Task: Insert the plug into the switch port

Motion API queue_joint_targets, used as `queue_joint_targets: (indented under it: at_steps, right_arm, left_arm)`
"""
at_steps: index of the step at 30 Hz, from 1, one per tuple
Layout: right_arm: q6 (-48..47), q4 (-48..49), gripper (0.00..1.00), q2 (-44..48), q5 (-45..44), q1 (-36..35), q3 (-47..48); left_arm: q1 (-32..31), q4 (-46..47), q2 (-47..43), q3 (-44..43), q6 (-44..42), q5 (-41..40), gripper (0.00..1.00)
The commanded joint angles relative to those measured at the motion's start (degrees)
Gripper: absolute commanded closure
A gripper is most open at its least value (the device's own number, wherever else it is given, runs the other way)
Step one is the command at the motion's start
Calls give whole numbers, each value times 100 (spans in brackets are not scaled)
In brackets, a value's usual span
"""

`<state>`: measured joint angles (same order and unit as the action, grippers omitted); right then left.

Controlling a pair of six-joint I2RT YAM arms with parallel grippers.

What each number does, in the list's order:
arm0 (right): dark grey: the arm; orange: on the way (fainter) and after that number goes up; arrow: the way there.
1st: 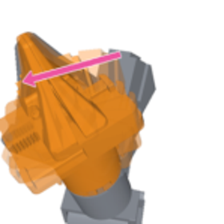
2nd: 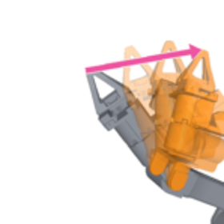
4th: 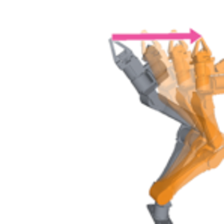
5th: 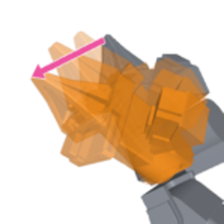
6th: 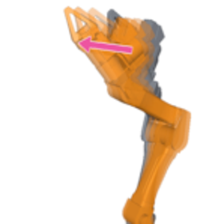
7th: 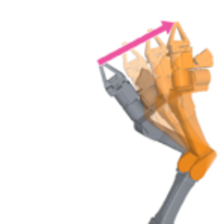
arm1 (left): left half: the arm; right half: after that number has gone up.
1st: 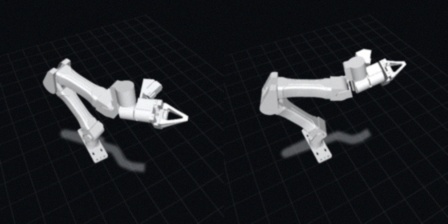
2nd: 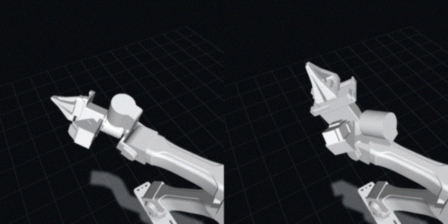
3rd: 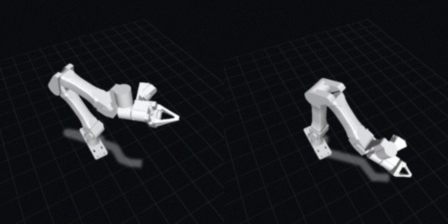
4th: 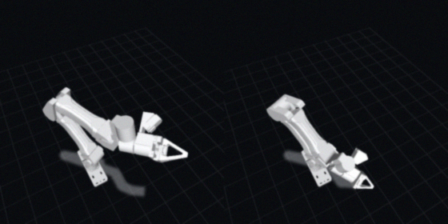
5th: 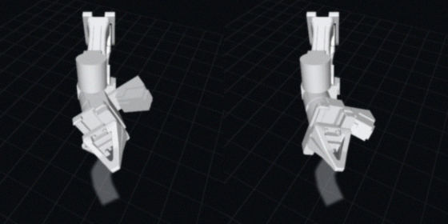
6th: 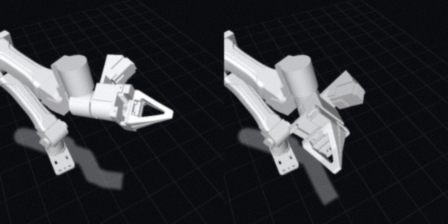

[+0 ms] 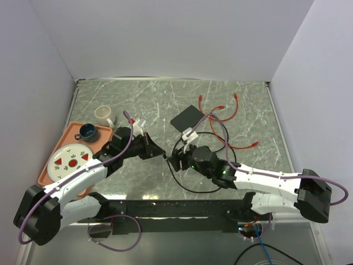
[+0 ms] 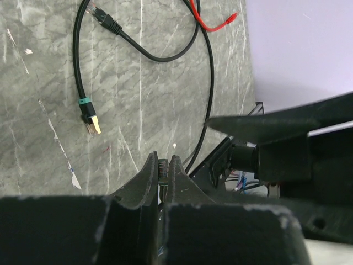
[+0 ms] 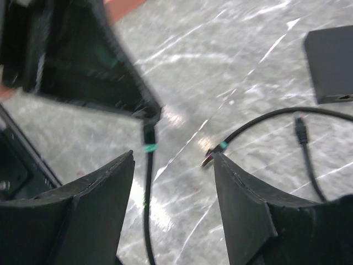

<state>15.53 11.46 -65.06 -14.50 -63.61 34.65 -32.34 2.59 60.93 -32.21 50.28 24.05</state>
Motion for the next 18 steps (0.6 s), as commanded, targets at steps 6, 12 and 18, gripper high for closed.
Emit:
queue_joint_targets:
  at_steps: [6, 12, 18]
  right_arm:
    - [187, 524, 44, -16, 887, 358, 120]
    - [257, 541, 49, -226, 1186, 350, 217]
    - [354, 541, 55, -464, 1108, 350, 288]
  left_arm:
    - [-27, 172, -107, -137, -18, 21, 99]
    - [-18, 75, -99, -207, -71, -59, 99]
    - [-18, -30, -55, -312, -150, -41, 99]
